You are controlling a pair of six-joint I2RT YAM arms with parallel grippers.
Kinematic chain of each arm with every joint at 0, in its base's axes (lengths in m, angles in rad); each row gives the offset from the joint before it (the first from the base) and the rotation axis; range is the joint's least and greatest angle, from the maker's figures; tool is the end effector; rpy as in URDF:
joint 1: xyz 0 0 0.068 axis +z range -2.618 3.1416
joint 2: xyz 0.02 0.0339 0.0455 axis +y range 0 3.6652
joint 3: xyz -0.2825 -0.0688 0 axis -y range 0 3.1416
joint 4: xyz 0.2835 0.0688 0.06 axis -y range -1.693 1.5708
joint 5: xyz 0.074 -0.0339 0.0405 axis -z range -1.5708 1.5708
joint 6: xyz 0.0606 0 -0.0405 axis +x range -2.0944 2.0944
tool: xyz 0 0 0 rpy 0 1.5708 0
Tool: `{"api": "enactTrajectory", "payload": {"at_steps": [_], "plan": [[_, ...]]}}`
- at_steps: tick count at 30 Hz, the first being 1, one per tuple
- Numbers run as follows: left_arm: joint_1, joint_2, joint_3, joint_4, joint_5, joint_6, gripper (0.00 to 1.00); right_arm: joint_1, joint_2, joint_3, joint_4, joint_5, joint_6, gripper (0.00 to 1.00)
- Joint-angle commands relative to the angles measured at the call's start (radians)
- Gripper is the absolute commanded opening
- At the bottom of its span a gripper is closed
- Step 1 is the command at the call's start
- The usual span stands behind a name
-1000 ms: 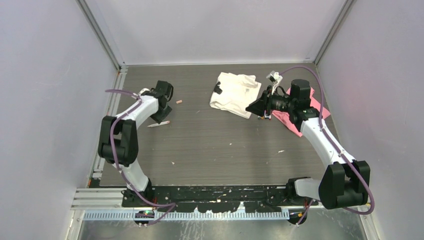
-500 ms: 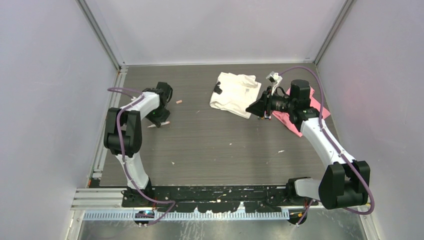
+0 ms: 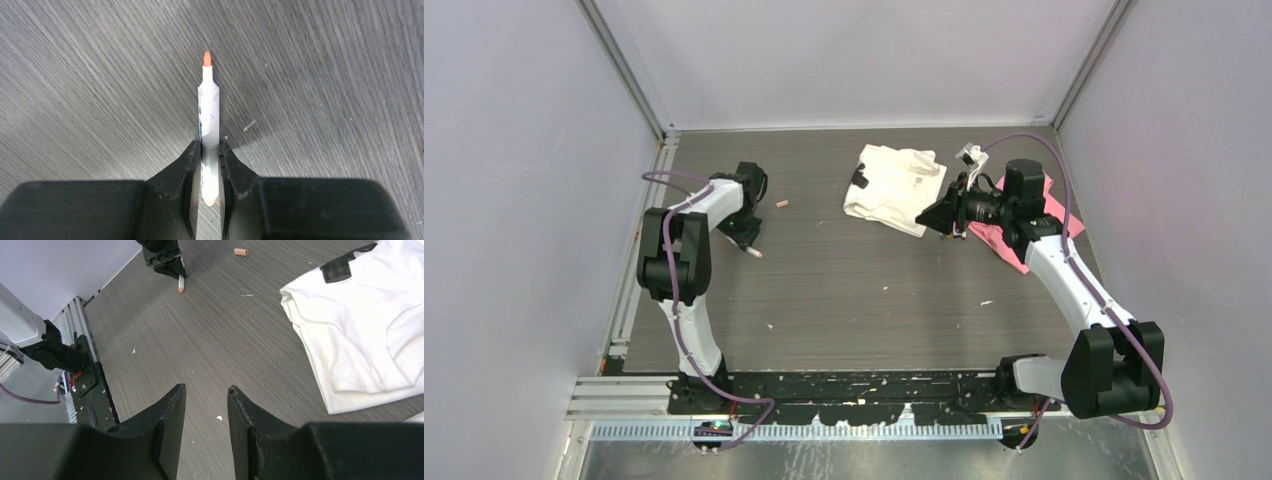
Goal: Insert the pens into the pen caps
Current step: Pick up the pen from the center of the board.
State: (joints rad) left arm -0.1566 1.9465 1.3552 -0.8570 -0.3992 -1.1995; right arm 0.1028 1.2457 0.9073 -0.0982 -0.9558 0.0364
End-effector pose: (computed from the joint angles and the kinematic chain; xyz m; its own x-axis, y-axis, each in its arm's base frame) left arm 0.4070 -0.0404 0.1392 -0.4459 -0.7988 -0.4038 -0.8784 0.4771 0.0261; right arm 0.3091 0.0816 0.2976 -0.4493 -0.0252 -0.8930 -0.7796 0.4992 0.3781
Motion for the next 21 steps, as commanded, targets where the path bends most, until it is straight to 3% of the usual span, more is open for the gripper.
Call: {"api": "enactTrajectory", "payload": {"at_steps": [1, 9, 15, 21], "plan": [[0.008, 0.017, -0.025, -0.023, 0.010, -0.004, 0.15, 0.005, -0.007, 0.042, 0.022, -0.021, -0.006, 0.42], [0.007, 0.004, -0.069, -0.011, 0.042, 0.068, 0.16, 0.009, -0.004, 0.042, 0.021, -0.029, -0.003, 0.42], [-0.006, -0.062, -0.177, 0.091, 0.171, 0.165, 0.06, 0.021, 0.011, 0.036, 0.028, -0.034, 0.007, 0.42], [-0.062, -0.214, -0.346, 0.238, 0.255, 0.256, 0.03, 0.060, 0.047, -0.038, 0.220, -0.065, 0.152, 0.41]]}}
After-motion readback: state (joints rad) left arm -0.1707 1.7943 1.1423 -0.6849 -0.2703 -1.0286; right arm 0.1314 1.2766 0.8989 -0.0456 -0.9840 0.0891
